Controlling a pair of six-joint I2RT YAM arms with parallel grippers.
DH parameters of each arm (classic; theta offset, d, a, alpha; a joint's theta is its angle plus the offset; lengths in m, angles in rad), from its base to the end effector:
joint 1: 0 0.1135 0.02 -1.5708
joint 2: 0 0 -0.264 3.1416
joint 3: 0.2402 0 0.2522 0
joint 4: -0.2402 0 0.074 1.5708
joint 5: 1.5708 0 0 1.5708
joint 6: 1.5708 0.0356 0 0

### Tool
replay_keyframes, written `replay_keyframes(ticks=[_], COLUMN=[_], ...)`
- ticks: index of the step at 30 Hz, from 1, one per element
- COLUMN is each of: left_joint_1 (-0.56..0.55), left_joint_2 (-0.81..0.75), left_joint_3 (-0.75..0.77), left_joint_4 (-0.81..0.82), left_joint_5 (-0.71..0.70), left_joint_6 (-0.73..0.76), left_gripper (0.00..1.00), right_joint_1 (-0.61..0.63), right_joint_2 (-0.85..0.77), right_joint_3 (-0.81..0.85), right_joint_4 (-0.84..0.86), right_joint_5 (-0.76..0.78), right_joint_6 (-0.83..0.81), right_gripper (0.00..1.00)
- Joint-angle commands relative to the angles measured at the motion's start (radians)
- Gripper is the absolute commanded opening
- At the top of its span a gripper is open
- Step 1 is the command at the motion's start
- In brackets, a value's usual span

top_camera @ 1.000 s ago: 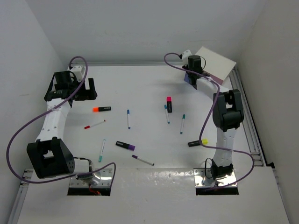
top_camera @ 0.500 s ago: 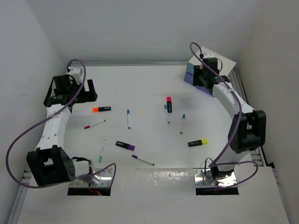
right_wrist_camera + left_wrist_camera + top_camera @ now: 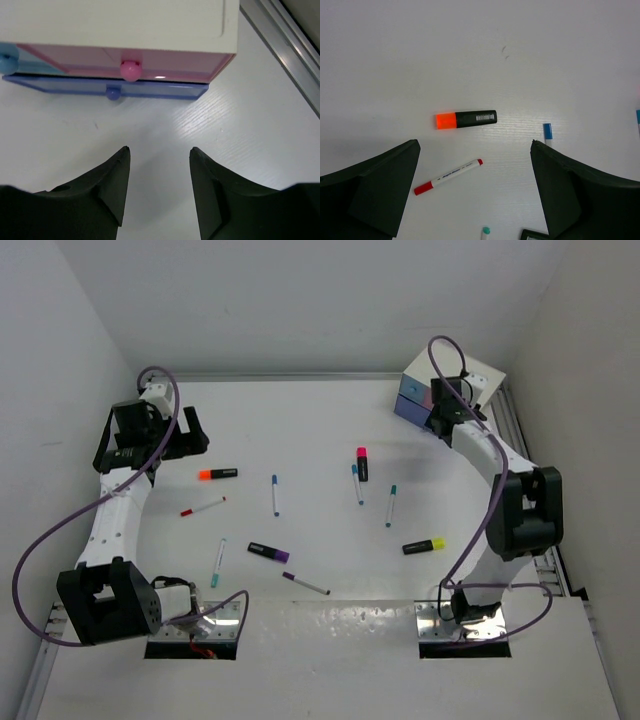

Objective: Sort the stationery into containers
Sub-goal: Open the drawer in the storage box.

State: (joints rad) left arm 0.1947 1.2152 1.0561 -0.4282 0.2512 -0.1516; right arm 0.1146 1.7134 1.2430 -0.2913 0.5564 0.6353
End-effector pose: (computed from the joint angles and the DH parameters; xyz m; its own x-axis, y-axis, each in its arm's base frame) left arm 0.2664 0.0435 0.3213 -0.5398 -0.2555 -0.8021 -0.0667 0.9628 -0.2619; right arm 0.3782 0.0246 0.2453 -0.3842 0.4630 -0.7988 0.6343 0.7610 0.1361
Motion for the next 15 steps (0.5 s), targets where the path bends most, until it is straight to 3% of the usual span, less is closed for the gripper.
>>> replay_keyframes(ticks=[1, 15], left_joint_1=[-0.006, -0.008], left_joint_2=[0.001, 0.023], left_joint_3=[0.007, 0.016], left_joint_4=[0.042, 0.051], left_joint_5=[0.007, 0.005], left_joint_6=[-0.02, -0.003], left_gripper=[0.99, 0.99], right_joint_1=[-0.01, -0.047], right_joint_2=[0.037, 0.163], right_joint_3=[0.062, 0.164], right_joint_4=[0.087, 0.165], right_joint_5=[0.102, 0.094], right_joint_6=[0.052, 0.073], right_gripper=[0.5, 0.46])
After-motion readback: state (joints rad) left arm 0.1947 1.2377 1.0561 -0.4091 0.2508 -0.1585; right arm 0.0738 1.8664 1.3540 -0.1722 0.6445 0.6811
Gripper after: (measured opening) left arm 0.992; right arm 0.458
